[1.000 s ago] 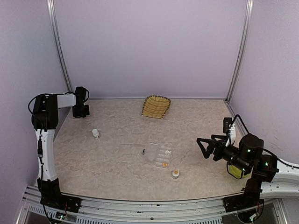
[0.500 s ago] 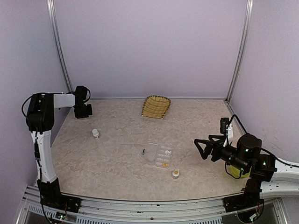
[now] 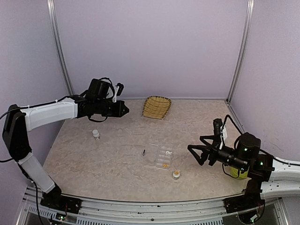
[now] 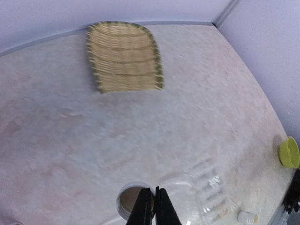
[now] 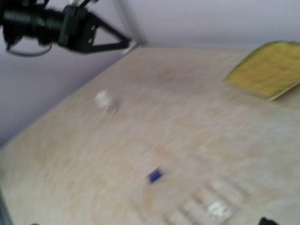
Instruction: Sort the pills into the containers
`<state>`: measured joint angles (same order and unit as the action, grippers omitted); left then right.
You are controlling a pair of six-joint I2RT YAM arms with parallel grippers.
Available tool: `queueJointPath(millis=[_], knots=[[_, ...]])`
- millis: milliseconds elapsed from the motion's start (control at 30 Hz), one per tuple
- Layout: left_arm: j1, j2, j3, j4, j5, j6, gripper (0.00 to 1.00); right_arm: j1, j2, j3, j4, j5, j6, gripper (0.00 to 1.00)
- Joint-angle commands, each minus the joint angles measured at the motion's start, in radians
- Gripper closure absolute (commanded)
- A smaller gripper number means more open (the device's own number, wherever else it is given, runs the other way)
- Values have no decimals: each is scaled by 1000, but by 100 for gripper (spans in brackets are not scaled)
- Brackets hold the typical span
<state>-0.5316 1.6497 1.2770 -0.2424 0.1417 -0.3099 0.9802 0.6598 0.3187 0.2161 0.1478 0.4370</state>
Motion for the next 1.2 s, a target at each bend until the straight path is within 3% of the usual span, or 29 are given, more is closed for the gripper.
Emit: queueJointPath(millis=[0, 267, 500, 967, 1067, 1167], knots=[[-137, -64, -130, 55, 128, -43, 96, -9, 98, 62, 43, -219, -98, 0], [-394, -170, -347, 133, 154, -156, 96, -8, 221, 77, 120, -413, -140, 0], [-558, -147, -405, 101, 72, -153, 96, -7, 262, 102, 94, -439, -191, 0], [-702, 49, -363, 68, -96, -87, 94, -5, 229, 100, 15, -424, -226, 0], [-711, 42, -359, 65, -115, -84, 88, -3, 233, 113, -4, -414, -230, 0], [-710, 4, -368, 69, -131, -87, 69, -4, 246, 122, -17, -393, -230, 0]])
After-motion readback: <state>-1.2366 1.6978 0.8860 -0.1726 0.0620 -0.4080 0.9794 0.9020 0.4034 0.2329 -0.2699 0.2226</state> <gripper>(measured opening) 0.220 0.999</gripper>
